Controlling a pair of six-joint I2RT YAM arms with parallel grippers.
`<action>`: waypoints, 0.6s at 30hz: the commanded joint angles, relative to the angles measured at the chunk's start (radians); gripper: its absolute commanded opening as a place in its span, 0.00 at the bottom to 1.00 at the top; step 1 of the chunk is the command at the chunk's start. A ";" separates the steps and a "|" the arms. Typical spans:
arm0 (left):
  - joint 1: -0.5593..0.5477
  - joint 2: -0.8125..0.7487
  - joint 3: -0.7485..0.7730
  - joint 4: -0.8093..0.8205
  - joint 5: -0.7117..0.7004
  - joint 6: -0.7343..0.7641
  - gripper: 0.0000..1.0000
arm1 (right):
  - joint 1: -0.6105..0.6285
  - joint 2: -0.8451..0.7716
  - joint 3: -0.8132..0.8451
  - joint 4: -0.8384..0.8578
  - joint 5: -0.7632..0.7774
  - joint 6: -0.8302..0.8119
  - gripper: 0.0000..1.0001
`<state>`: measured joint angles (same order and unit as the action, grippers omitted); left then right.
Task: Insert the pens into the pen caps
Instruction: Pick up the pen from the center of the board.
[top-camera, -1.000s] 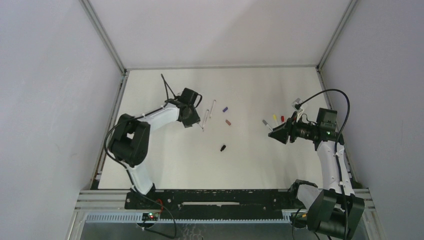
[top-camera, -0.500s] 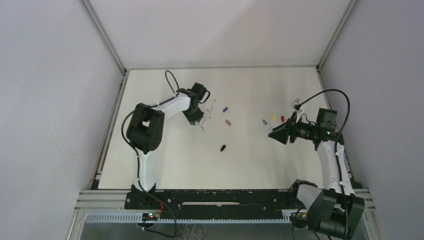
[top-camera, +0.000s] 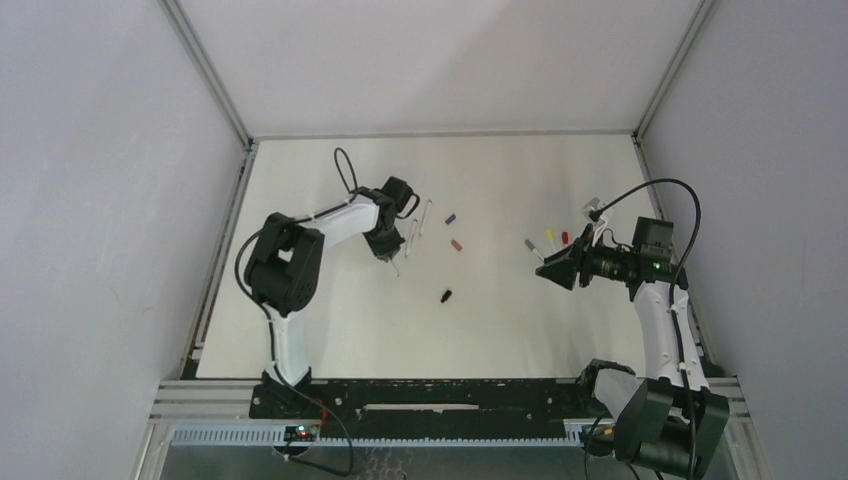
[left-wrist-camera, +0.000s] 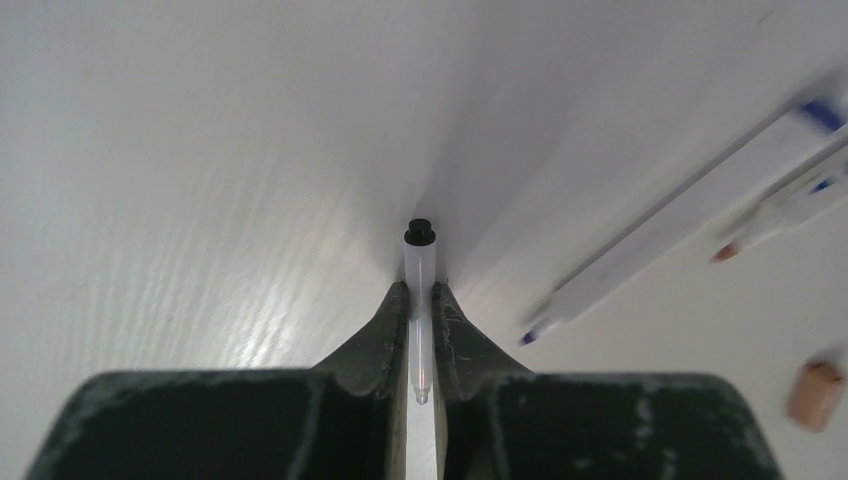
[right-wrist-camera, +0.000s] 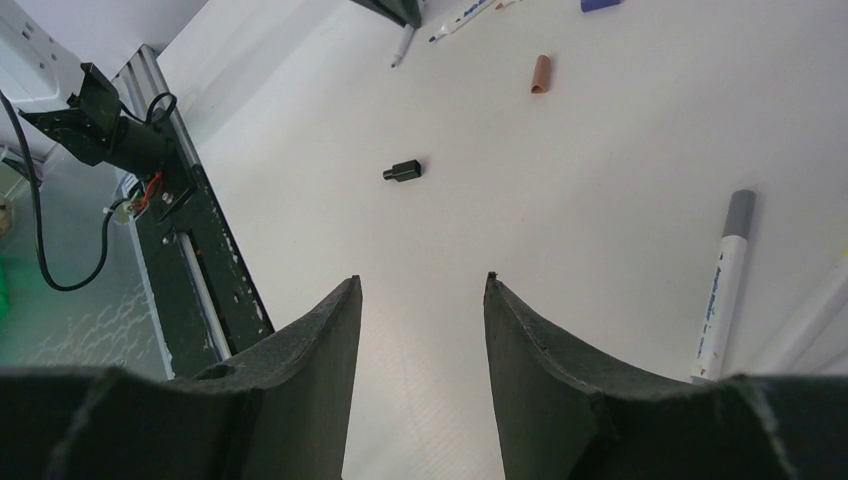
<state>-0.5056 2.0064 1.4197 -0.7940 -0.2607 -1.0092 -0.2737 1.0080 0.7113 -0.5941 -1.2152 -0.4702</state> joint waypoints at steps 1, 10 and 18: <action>-0.021 -0.110 -0.165 0.010 -0.063 0.080 0.10 | -0.004 -0.007 0.030 -0.026 -0.061 -0.043 0.55; -0.074 -0.513 -0.399 0.256 -0.092 0.152 0.03 | 0.092 -0.005 0.090 -0.092 -0.019 -0.094 0.55; -0.190 -0.873 -0.594 0.605 0.070 0.202 0.00 | 0.328 0.029 0.231 -0.134 0.034 0.008 0.55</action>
<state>-0.6415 1.2591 0.9009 -0.4313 -0.2714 -0.8551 -0.0280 1.0122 0.8562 -0.7013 -1.1870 -0.5167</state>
